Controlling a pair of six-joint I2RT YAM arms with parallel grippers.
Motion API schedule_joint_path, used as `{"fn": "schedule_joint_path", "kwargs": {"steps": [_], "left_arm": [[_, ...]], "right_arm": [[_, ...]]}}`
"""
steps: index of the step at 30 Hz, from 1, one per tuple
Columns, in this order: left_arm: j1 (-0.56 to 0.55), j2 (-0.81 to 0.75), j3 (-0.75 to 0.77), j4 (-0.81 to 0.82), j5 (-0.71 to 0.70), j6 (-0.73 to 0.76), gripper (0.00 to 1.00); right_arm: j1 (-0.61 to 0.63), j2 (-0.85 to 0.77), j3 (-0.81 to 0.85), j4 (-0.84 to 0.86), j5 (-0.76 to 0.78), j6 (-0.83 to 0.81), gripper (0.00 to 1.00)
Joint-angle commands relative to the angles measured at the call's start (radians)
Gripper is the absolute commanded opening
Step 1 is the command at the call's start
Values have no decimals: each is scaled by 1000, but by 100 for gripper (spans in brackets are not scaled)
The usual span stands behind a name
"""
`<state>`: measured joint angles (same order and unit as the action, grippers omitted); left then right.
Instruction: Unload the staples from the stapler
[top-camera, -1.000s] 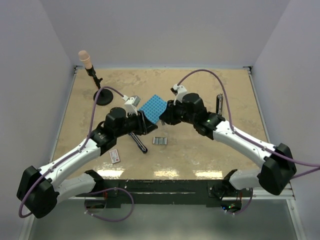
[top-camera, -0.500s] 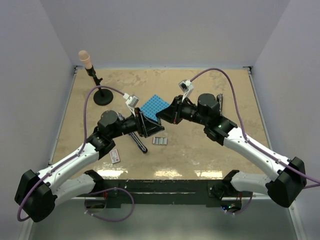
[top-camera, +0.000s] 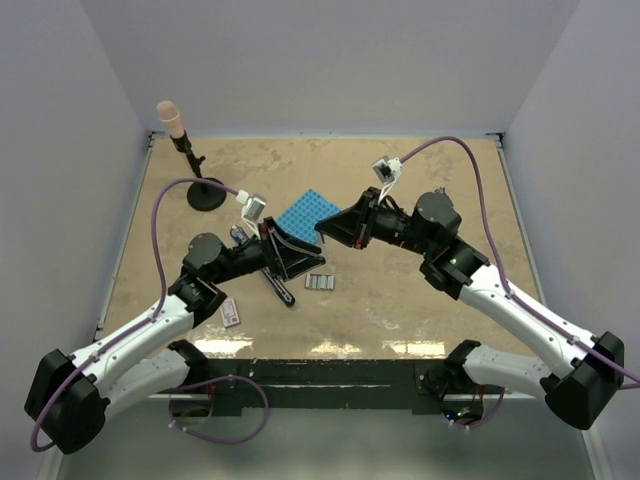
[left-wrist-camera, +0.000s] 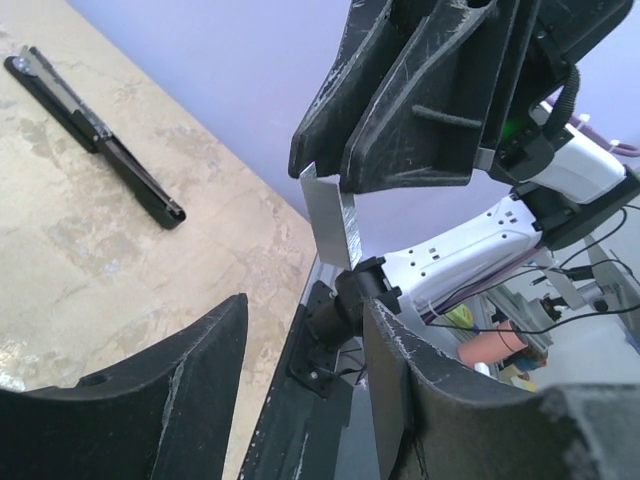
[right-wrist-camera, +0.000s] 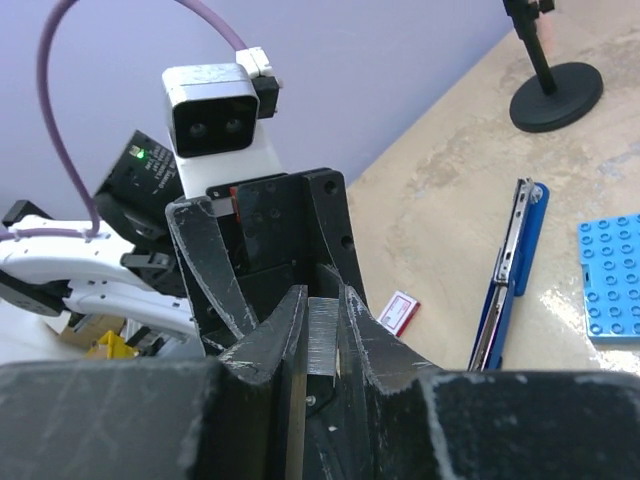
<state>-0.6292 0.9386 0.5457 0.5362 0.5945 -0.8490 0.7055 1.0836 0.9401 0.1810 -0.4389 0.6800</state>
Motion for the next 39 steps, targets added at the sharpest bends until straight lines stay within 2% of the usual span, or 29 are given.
{"fn": "schedule_joint_path", "kwargs": {"steps": [1, 19, 39], "left_arm": [[3, -37, -29, 181, 25, -44, 54], [3, 40, -47, 427, 74, -162, 52], [5, 77, -50, 472, 71, -174, 43]], "right_arm": [[-5, -36, -11, 63, -40, 27, 17], [-4, -73, -53, 101, -55, 56, 18], [-5, -74, -61, 121, -72, 75, 18]]}}
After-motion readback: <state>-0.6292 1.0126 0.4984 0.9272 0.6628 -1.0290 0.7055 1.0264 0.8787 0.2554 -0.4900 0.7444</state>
